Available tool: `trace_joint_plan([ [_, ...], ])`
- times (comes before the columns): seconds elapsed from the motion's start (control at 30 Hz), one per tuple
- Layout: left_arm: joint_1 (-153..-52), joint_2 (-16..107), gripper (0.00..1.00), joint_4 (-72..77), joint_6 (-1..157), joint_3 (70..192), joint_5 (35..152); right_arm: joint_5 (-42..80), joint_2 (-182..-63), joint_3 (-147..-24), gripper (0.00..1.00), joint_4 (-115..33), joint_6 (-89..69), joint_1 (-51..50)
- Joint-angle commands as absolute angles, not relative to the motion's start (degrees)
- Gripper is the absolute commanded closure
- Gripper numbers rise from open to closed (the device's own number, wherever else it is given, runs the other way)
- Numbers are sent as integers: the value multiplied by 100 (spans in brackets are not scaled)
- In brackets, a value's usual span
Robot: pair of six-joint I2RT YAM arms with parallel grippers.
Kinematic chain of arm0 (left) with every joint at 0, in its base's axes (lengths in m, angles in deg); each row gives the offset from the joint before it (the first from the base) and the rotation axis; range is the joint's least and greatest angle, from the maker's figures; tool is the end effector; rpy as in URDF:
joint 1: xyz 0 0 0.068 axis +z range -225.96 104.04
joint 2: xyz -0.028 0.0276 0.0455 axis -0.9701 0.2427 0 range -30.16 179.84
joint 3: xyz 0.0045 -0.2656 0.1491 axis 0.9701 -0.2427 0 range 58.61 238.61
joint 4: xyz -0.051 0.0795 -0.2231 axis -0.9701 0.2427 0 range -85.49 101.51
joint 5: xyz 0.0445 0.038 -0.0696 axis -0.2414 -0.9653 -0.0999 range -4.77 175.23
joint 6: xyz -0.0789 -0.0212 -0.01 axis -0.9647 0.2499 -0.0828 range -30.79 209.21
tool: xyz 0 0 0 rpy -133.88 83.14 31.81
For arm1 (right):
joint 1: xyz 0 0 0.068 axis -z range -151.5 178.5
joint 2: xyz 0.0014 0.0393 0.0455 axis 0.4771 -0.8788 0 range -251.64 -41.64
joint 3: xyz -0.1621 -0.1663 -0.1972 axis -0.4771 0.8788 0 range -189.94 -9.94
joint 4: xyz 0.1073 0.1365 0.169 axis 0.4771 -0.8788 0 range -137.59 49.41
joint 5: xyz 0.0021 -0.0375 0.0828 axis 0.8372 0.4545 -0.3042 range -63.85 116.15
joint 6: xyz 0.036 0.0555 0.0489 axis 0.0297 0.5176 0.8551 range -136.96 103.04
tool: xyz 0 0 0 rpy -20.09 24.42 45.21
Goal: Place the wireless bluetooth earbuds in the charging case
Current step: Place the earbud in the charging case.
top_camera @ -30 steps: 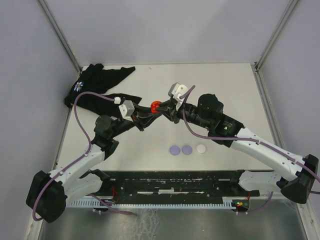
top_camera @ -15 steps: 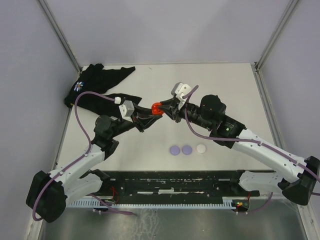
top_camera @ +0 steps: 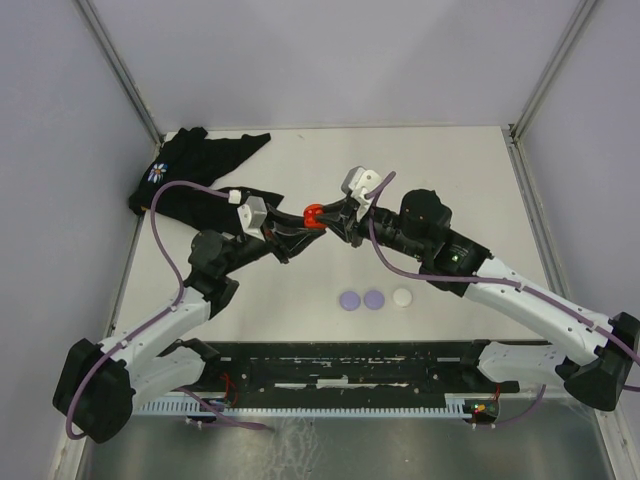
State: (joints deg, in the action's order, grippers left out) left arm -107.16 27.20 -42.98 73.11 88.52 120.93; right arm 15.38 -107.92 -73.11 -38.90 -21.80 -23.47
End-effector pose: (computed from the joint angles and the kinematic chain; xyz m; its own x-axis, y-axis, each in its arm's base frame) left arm 0.1587 -0.1452 0.3584 0.0349 -0.2845 -0.9580 0.9360 0.3453 -0.0684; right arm 0.1573 0.2226 0.4294 0.0598 -0.0581 -0.9965 -0.8870 0.4549 -0.0797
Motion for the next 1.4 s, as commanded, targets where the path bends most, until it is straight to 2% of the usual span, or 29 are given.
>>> trace_joint_plan([
  [0.0,-10698,2774,97,-4719,6918,9111,11821,1214,-10670,-7315,79,-3723,-2135,-2371],
  [0.3,-10698,2758,97,-4894,6663,9048,11681,967,-10585,-7090,77,-3712,-2189,-2362],
  [0.53,-10699,2745,97,-5005,6759,9005,12041,1155,-10618,-7052,70,-3842,-2273,-2355],
  [0.67,-10698,2709,97,-4988,6821,8981,12091,1336,-10569,-7068,61,-3906,-2315,-2346],
  [0.93,-10699,2675,97,-4871,6994,8950,12090,1782,-10457,-7147,50,-4021,-2217,-2327],
  [1.1,-10707,2629,97,-4836,7121,8898,12112,2369,-10397,-7165,45,-4105,-2086,-2288],
  [1.37,-10698,2524,97,-4594,7405,8855,12163,2315,-10376,-7223,42,-4156,-1641,-2114],
])
